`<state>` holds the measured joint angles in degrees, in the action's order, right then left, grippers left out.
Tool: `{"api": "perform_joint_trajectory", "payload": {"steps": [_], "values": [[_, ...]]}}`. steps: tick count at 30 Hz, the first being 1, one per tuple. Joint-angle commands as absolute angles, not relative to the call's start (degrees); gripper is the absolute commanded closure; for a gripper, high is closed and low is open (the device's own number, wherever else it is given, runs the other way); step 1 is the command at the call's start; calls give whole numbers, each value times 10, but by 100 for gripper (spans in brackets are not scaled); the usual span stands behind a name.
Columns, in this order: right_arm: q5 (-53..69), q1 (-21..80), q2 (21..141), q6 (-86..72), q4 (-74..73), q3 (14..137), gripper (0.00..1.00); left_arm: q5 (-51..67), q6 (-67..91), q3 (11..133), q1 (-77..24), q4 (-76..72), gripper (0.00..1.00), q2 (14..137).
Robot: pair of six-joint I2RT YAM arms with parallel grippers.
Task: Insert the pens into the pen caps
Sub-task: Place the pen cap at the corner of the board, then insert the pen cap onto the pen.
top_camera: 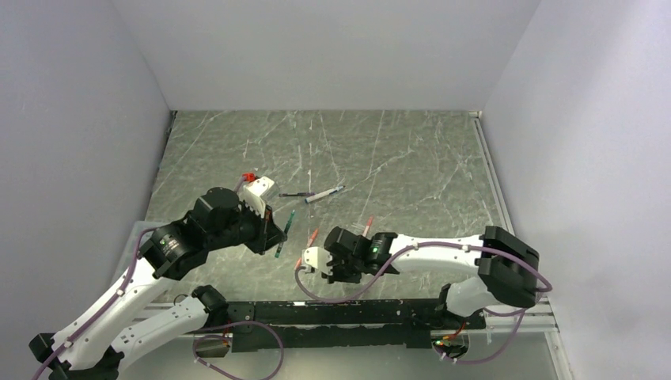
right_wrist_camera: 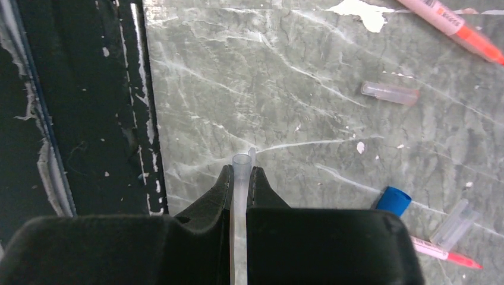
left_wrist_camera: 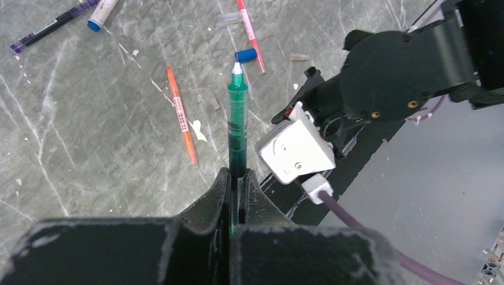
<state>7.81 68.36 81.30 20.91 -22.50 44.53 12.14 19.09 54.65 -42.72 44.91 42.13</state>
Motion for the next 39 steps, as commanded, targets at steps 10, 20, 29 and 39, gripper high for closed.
{"api": "perform_joint_trajectory", "payload": {"steps": [10,20,29,39], "values": [[47,691,857,223,-193,450,72,122,180,548,-425,432,100,419],[2,697,777,117,-289,500,43,125,179,548,-422,432,100,419],[-109,700,672,-250,-387,548,54,123,180,548,-421,432,100,415],[-292,803,762,-674,-565,593,40,137,178,547,-415,429,100,415]]}}
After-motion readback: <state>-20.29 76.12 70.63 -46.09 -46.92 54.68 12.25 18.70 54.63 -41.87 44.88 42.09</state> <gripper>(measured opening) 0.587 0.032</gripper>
